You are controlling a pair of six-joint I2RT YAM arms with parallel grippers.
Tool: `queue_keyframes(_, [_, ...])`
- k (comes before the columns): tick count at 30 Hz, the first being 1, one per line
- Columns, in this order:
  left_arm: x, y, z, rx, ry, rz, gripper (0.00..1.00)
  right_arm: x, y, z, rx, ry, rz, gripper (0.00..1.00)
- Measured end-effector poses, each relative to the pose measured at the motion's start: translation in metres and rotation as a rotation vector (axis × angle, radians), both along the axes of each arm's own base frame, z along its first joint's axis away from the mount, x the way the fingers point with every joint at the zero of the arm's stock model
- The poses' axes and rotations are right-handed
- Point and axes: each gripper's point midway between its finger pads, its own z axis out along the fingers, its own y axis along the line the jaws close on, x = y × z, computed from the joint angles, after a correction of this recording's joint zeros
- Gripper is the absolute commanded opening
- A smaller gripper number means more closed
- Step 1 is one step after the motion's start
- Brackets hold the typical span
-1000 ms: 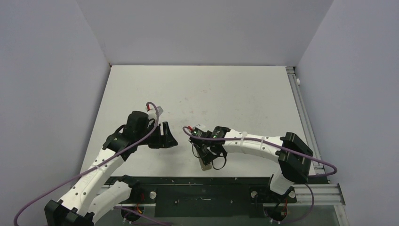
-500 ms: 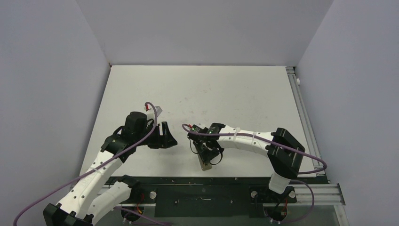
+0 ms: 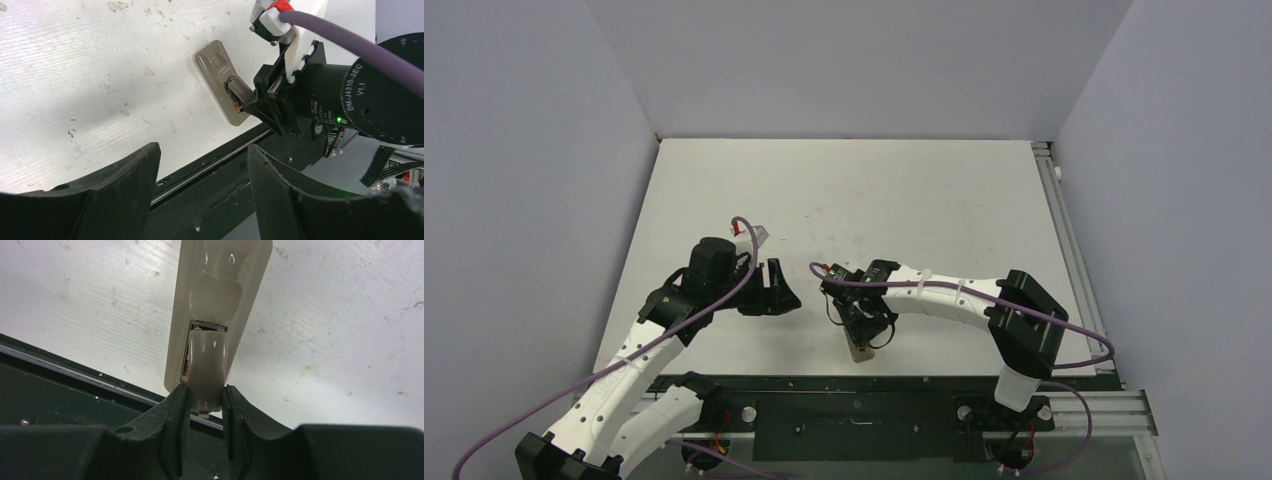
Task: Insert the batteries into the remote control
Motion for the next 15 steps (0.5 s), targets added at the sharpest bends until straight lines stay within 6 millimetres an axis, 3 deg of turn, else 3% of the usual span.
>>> queue_keyframes(15, [0.001,0.0009,0.0001,0.0,-0.001,0.005,0.62,-0.0022,-0.0017,-0.0107,-0.031,0.024,0.002,0.09])
